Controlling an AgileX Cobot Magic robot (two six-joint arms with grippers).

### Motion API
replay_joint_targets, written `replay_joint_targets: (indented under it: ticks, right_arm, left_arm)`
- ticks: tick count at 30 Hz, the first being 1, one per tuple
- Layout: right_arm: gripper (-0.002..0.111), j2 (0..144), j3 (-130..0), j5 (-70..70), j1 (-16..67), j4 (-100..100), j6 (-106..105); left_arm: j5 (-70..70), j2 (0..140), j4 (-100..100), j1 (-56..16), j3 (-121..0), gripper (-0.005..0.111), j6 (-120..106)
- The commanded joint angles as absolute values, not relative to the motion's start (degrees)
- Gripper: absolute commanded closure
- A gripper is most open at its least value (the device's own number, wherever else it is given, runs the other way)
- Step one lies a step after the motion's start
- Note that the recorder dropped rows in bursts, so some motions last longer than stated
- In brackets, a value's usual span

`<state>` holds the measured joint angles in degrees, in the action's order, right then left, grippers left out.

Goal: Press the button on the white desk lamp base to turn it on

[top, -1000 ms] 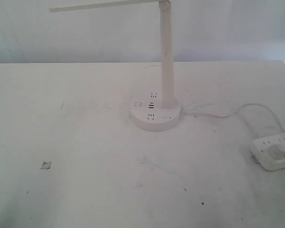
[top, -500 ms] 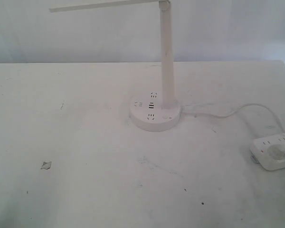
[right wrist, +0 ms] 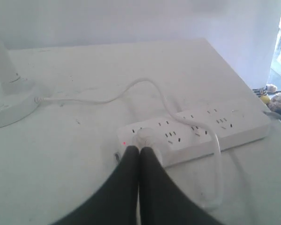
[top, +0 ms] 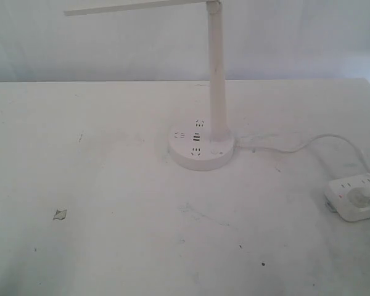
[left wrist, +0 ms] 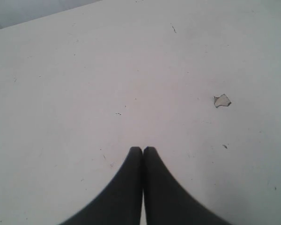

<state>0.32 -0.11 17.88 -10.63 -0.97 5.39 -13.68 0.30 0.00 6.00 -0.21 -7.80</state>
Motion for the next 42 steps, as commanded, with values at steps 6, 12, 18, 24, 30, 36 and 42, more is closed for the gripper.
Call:
replay_joint_targets:
  ticks: [6,12,18,24,30,36,42]
  right_arm:
    - [0.108,0.0,0.0,-1.2,-10.3,-1.7,6.3]
    - [0.108,0.0,0.0,-20.1,-10.3,-1.7,14.2]
    - [0.108,0.0,0.0,-33.9,-10.3,-1.7,20.8]
    - [0.108,0.0,0.0,-43.6,-10.3,-1.7,23.4]
    - [0.108,0.0,0.0,-52.0,-10.3,-2.6,35.8]
    - [0.108,0.0,-4.3,-50.1,-10.3,-2.4,36.2]
    - [0.108,9.3,-12.8,-49.4,-10.3,-11.2,38.7]
  left_arm:
    - [-14.1,0.0,-0.6,6.2,0.0,0.107,-7.7]
    - [-14.1,0.0,-0.6,6.2,0.0,0.107,-7.7]
    - [-14.1,0.0,-0.6,6.2,0.0,0.107,-7.7]
    - [-14.1,0.0,-0.6,6.2,0.0,0.107,-7.7]
    - [-14.1,0.0,-0.6,6.2,0.0,0.107,-7.7]
    - [-14.1,0.0,-0.6,6.2,0.0,0.107,-7.7]
    - [-14.1,0.0,-0.6,6.2,0.0,0.107,-7.7]
